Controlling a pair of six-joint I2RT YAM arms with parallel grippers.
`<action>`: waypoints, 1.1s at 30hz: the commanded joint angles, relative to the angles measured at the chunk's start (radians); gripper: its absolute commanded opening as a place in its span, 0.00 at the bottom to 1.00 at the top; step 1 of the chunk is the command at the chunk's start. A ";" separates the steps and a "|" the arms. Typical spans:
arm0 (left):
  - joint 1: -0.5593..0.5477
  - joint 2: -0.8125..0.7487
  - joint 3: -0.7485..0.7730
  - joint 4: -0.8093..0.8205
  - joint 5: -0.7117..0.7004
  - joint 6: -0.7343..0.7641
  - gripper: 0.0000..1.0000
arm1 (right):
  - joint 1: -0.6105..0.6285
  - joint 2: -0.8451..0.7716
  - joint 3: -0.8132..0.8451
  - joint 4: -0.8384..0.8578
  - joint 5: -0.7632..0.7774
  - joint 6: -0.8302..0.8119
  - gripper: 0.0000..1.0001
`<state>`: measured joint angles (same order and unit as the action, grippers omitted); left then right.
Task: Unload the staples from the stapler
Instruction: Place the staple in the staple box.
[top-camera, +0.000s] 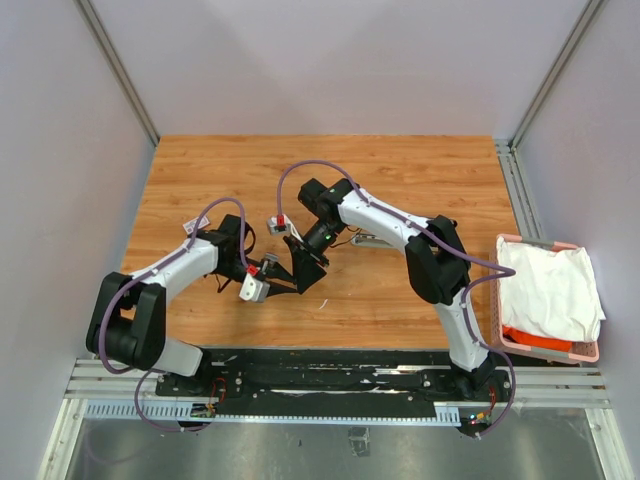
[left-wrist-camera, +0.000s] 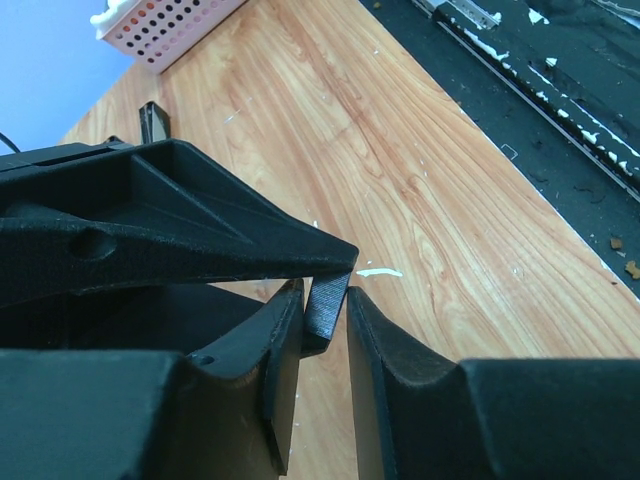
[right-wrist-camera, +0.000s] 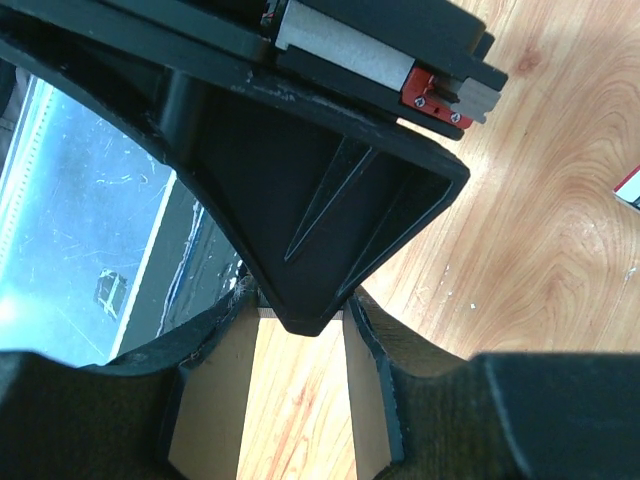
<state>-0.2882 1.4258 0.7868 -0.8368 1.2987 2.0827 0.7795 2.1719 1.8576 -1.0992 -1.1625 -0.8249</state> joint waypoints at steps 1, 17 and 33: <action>-0.012 0.016 0.029 0.013 -0.007 0.087 0.28 | 0.028 0.009 0.034 -0.045 -0.043 -0.029 0.39; -0.029 0.028 0.038 -0.004 -0.030 0.086 0.23 | 0.035 0.025 0.059 -0.068 -0.038 -0.032 0.51; -0.010 -0.004 0.031 -0.010 -0.103 0.059 0.26 | -0.046 -0.022 0.068 -0.055 0.039 0.014 0.78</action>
<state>-0.3096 1.4445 0.8021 -0.8417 1.2144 2.0830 0.7807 2.1849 1.9053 -1.1496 -1.1515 -0.8371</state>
